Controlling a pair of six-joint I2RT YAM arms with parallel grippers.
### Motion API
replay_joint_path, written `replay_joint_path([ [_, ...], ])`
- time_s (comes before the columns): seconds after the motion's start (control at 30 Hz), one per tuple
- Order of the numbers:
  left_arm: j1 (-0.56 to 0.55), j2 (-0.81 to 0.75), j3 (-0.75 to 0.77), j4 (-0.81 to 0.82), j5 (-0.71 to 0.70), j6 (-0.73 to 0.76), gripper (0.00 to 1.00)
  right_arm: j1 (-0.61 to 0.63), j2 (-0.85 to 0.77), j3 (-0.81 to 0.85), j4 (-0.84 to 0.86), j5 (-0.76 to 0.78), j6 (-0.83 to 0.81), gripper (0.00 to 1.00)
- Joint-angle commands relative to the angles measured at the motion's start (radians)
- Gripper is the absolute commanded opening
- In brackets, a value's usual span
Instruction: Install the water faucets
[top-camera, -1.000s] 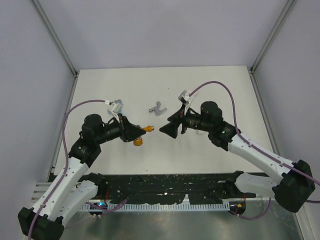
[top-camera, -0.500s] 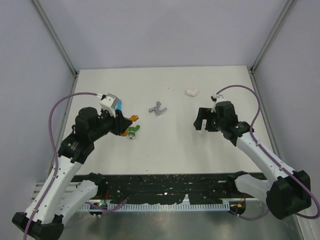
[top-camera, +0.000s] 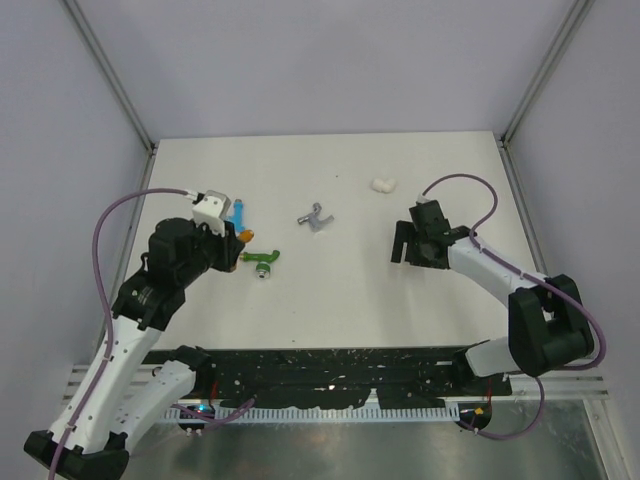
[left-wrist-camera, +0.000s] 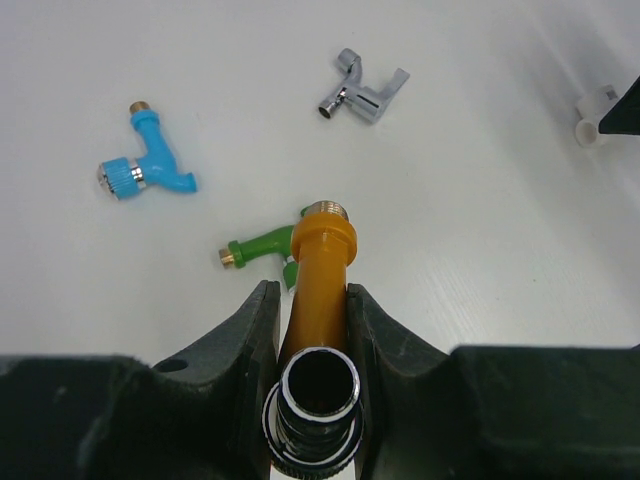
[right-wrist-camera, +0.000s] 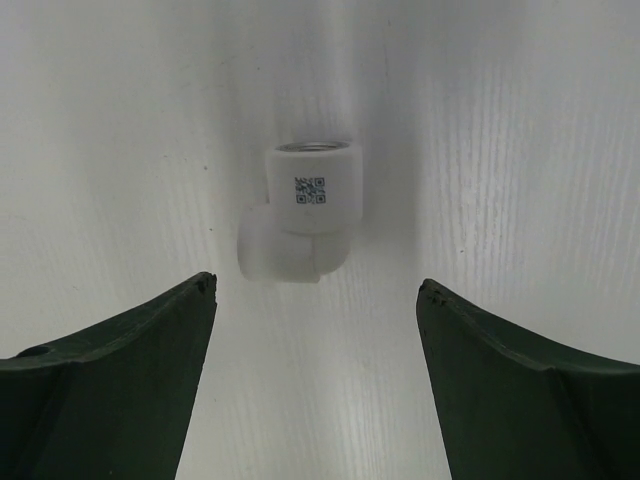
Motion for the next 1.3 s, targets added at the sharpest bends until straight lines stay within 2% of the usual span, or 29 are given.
replay_joint_path([
  [0.0, 0.005, -0.022, -0.004, 0.011, -0.06, 0.024, 0.0, 0.023, 0.074, 0.081, 0.053, 0.032, 0.019, 0.8],
  [0.13, 0.005, -0.02, -0.01, 0.016, -0.057, 0.023, 0.0, 0.032, 0.123, 0.089, 0.071, 0.021, -0.017, 0.71],
  [0.37, 0.003, -0.022, -0.013, 0.017, -0.06, 0.026, 0.0, 0.052, 0.2, 0.126, 0.065, 0.035, -0.052, 0.7],
  [0.57, 0.005, -0.02, -0.015, 0.017, -0.06, 0.029, 0.0, 0.061, 0.246, 0.146, 0.075, 0.051, -0.09, 0.63],
  [0.77, 0.005, -0.018, -0.016, 0.019, -0.052, 0.03, 0.0, 0.132, 0.274, 0.177, 0.073, 0.03, -0.207, 0.46],
  [0.9, 0.005, -0.017, -0.019, 0.024, -0.035, 0.033, 0.0, 0.24, 0.293, 0.222, 0.049, -0.056, -0.38, 0.43],
  [0.93, 0.005, -0.018, -0.019, 0.025, -0.032, 0.033, 0.0, 0.262, 0.31, 0.247, 0.021, -0.074, -0.465, 0.43],
  [1.07, 0.005, -0.022, -0.024, 0.03, -0.028, 0.038, 0.0, 0.376, 0.372, 0.311, -0.08, -0.166, -0.639, 0.42],
  [1.17, 0.005, -0.023, -0.025, 0.031, -0.028, 0.04, 0.0, 0.416, 0.382, 0.322, -0.097, -0.214, -0.678, 0.46],
  [1.2, 0.005, -0.022, -0.025, 0.033, -0.028, 0.04, 0.0, 0.417, 0.381, 0.321, -0.097, -0.232, -0.678, 0.56],
  [1.27, 0.005, -0.022, -0.027, 0.033, -0.029, 0.041, 0.0, 0.419, 0.361, 0.313, -0.087, -0.229, -0.666, 0.67],
])
